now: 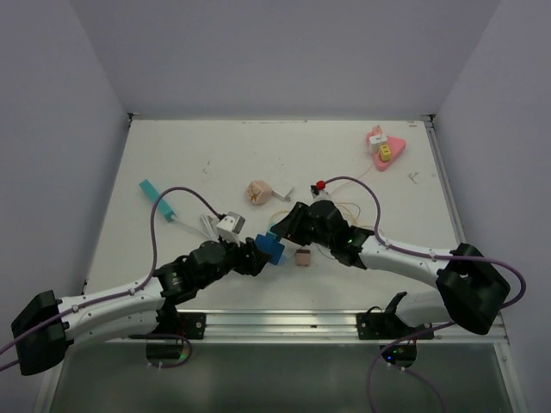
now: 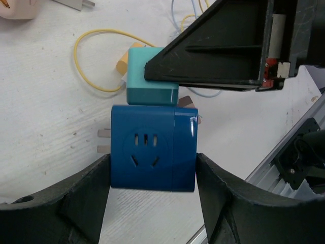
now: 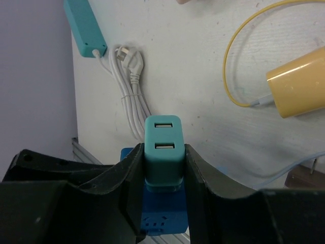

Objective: Pull the plug off the socket

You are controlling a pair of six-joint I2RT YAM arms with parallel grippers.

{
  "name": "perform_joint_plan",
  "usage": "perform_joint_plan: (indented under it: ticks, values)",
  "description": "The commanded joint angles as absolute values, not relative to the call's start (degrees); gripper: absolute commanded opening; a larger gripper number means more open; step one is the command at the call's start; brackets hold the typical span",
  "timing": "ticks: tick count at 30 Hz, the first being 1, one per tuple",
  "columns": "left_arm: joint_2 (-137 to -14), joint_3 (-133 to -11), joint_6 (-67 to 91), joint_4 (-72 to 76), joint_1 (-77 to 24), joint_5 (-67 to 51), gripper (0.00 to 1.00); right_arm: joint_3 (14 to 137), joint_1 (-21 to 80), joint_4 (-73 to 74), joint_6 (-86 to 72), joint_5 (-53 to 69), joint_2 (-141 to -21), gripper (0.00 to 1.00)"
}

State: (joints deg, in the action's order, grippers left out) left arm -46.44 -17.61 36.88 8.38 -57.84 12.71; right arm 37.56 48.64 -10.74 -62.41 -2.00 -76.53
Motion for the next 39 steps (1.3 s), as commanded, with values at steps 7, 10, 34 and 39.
perform_joint_plan:
  ticks: [7,10,34,39]
  values:
    - [-51.06,-22.76,35.95,10.55,-57.83,12.48,0.77,39.81,51.15,-10.72,-59.94,0.97,-74.97,0.0]
    - [-51.5,-23.03,36.04,10.29,-57.83,12.83,0.74,39.9,51.33,-10.72,-59.85,0.88,-75.14,0.0]
    - [-56.51,-23.38,36.03,6.16,-58.01,4.93,0.0,47.18,51.33,-4.31,-54.07,-5.09,-74.79,0.0]
    - [-60.11,-24.87,36.82,3.26,-59.06,2.82,0.0,51.67,50.63,-2.55,-50.46,-11.24,-74.79,0.0]
